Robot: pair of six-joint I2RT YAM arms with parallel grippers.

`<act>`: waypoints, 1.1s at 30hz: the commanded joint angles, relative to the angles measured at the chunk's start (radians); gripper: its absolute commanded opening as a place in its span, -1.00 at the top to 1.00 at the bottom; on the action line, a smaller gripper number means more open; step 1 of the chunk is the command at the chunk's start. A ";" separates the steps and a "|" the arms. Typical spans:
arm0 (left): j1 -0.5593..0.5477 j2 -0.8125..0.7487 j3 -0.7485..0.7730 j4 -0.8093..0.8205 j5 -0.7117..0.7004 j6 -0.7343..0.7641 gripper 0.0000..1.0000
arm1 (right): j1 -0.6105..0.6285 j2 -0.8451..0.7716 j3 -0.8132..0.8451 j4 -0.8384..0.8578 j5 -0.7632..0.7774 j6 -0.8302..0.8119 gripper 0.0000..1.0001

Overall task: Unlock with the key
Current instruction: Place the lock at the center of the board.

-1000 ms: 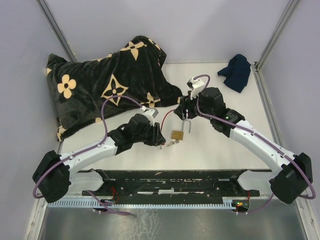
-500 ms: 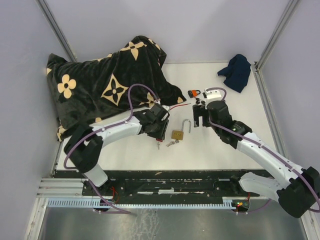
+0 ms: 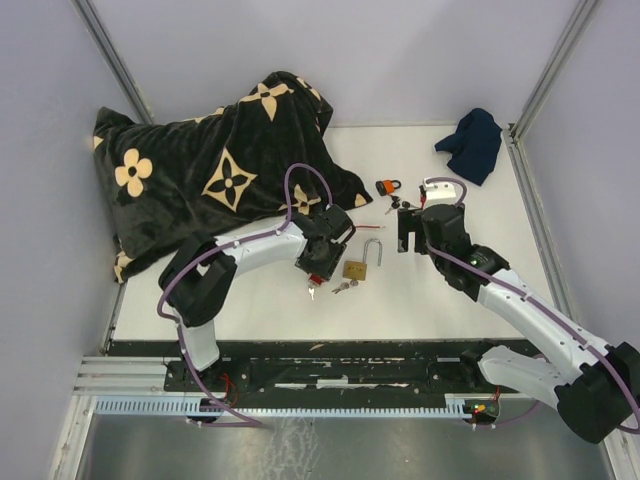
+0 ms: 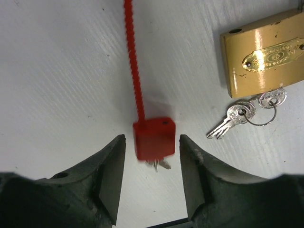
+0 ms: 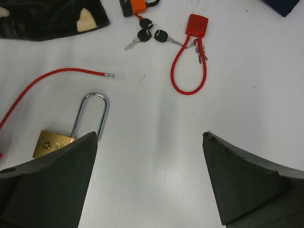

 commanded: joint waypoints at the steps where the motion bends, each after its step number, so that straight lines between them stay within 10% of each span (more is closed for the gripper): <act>1: -0.004 -0.080 0.049 -0.019 -0.035 0.047 -0.23 | -0.006 0.022 0.013 0.044 -0.018 0.011 -0.99; 12: 0.055 -0.283 0.051 -0.059 -0.032 0.042 -0.70 | -0.053 0.175 0.113 0.037 -0.130 -0.010 -0.99; 33: 0.259 -0.629 -0.215 0.169 -0.220 0.062 -0.85 | -0.204 0.909 0.635 0.175 -0.021 0.327 -0.98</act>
